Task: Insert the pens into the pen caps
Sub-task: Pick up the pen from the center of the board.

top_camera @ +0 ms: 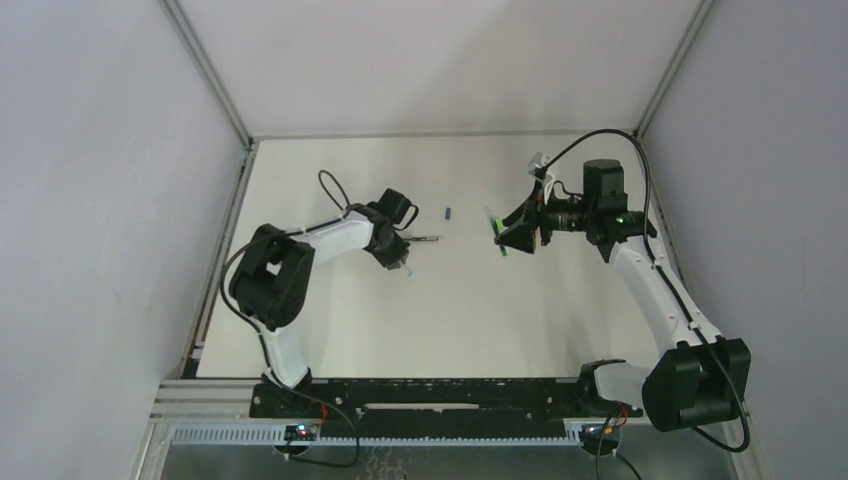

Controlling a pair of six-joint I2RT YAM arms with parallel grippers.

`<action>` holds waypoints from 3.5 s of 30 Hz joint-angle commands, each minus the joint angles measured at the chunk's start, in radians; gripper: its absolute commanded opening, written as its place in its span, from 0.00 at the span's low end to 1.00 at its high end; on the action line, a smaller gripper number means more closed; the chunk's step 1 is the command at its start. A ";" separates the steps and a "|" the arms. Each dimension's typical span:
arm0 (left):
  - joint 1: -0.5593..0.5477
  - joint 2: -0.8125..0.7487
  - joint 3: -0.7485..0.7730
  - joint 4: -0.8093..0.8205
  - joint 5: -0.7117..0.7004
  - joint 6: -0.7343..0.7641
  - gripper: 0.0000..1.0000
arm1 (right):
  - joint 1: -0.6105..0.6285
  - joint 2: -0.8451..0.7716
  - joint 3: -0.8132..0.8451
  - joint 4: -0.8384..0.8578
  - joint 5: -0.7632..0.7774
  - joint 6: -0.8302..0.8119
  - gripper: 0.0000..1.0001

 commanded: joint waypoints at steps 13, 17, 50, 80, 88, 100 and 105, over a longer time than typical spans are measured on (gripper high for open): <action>0.000 -0.045 -0.145 -0.011 0.019 0.365 0.29 | -0.019 -0.026 0.009 0.019 -0.013 -0.003 0.67; 0.003 -0.020 -0.180 -0.003 0.031 0.396 0.28 | -0.019 -0.028 0.008 0.020 -0.018 -0.002 0.67; -0.063 -0.011 -0.282 -0.091 -0.008 0.608 0.24 | -0.022 -0.042 0.008 0.020 -0.046 0.007 0.67; -0.028 0.148 -0.158 -0.101 -0.016 0.669 0.08 | -0.026 -0.054 0.008 0.018 -0.056 0.009 0.67; -0.027 0.029 -0.247 -0.057 -0.016 0.646 0.00 | -0.026 -0.040 0.008 0.007 -0.104 0.001 0.67; -0.071 -0.381 -0.404 0.179 0.025 0.622 0.00 | 0.013 -0.050 -0.084 0.149 -0.177 0.059 0.66; -0.130 -0.533 -0.444 0.355 0.056 0.638 0.00 | 0.053 -0.037 -0.119 0.216 -0.181 0.095 0.66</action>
